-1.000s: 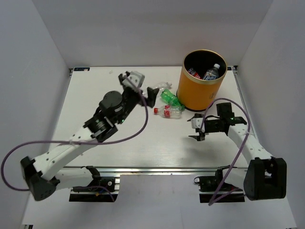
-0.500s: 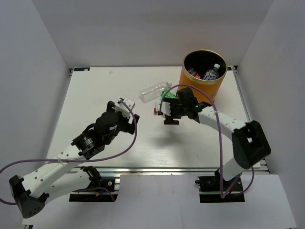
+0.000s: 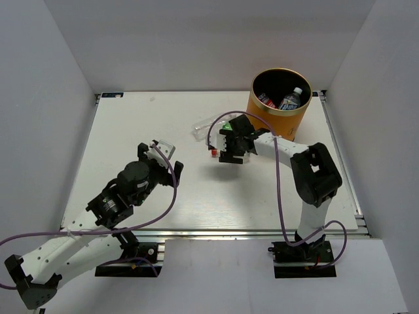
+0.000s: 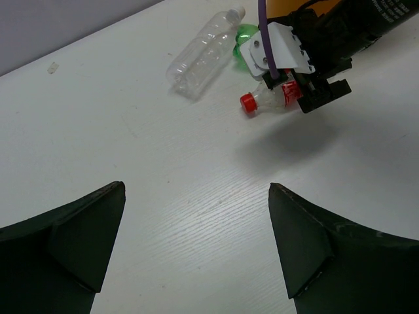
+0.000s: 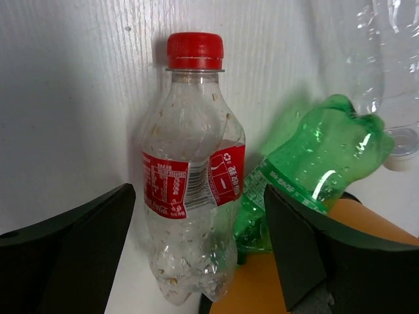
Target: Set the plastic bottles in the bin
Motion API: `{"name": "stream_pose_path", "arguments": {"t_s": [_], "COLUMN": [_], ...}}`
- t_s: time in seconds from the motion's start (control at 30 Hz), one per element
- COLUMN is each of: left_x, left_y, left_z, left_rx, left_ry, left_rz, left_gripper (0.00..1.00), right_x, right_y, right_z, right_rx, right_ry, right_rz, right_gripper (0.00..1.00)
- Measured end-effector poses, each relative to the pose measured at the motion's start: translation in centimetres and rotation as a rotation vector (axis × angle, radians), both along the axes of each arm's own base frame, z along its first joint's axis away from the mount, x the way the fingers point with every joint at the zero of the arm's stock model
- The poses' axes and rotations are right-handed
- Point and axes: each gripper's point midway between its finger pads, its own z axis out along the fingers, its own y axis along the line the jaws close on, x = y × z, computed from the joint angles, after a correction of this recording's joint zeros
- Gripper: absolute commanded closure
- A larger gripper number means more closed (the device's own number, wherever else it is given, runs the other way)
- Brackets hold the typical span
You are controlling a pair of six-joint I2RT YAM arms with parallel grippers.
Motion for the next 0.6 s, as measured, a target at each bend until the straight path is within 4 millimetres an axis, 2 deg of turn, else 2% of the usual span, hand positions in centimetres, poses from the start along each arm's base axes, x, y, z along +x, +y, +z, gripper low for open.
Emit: {"name": "stream_pose_path", "arguments": {"t_s": [0.2, 0.3, 0.37, 0.4, 0.47, 0.5, 0.6], "left_x": [0.2, 0.3, 0.4, 0.5, 0.5, 0.6, 0.7], "left_y": [-0.3, -0.5, -0.5, -0.6, -0.7, -0.7, -0.8], "left_z": [-1.3, -1.6, -1.8, -1.9, -2.2, -2.4, -2.7], "left_rx": [0.032, 0.040, 0.045, 0.049, 0.058, 0.062, 0.073], "left_ry": [0.030, 0.037, 0.041, 0.045, 0.053, 0.056, 0.066], "left_rz": [-0.003, -0.003, -0.003, -0.003, -0.003, -0.002, 0.001], "left_gripper": [0.00, 0.00, 0.00, 0.00, 0.00, 0.00, 0.00], "right_x": [0.6, 1.1, 1.0, 1.1, 1.0, 0.6, -0.7], "right_y": [-0.5, -0.3, -0.3, -0.3, -0.3, -0.3, -0.2], "right_z": [-2.7, -2.6, -3.1, -3.1, -3.0, -3.1, -2.9], "right_rx": [-0.085, -0.099, -0.117, -0.123, -0.129, -0.131, -0.117], "right_ry": [0.047, 0.047, 0.068, 0.071, 0.083, 0.096, 0.144], "right_rz": [0.000, 0.011, 0.022, 0.025, 0.038, 0.052, 0.096], "right_gripper": [0.16, 0.25, 0.37, 0.51, 0.66, 0.77, 0.92]}}
